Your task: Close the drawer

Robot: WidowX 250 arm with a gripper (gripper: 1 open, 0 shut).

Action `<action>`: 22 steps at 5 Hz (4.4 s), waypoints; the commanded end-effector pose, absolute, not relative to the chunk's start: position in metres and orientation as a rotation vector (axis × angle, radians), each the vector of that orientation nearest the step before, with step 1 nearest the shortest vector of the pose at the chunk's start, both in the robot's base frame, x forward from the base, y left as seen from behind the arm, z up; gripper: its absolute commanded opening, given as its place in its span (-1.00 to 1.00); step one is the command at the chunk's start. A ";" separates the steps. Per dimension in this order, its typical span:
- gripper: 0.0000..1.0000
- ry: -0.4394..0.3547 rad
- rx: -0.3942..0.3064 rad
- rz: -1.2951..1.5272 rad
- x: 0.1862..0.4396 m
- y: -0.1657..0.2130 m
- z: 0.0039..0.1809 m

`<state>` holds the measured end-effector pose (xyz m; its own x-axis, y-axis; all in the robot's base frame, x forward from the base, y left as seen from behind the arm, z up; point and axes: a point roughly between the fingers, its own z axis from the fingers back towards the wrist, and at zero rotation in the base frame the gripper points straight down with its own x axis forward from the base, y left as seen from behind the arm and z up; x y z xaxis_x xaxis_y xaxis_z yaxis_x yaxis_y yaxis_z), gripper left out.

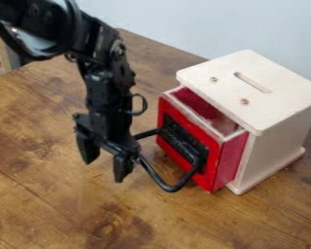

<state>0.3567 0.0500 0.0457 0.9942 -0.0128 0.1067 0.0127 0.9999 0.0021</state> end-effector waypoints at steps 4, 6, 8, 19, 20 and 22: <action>1.00 -0.195 0.007 -0.103 0.382 0.002 0.074; 1.00 -0.209 -0.001 -0.148 0.378 0.001 0.079; 1.00 -0.191 -0.001 -0.173 0.378 -0.002 0.081; 1.00 -0.156 -0.010 -0.336 0.377 -0.002 0.084; 1.00 -0.158 -0.006 -0.360 0.379 0.002 0.086; 1.00 -0.165 -0.003 -0.416 0.379 -0.005 0.094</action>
<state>0.3687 -0.0028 0.0681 0.9164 -0.3907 0.0875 0.3925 0.9197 -0.0041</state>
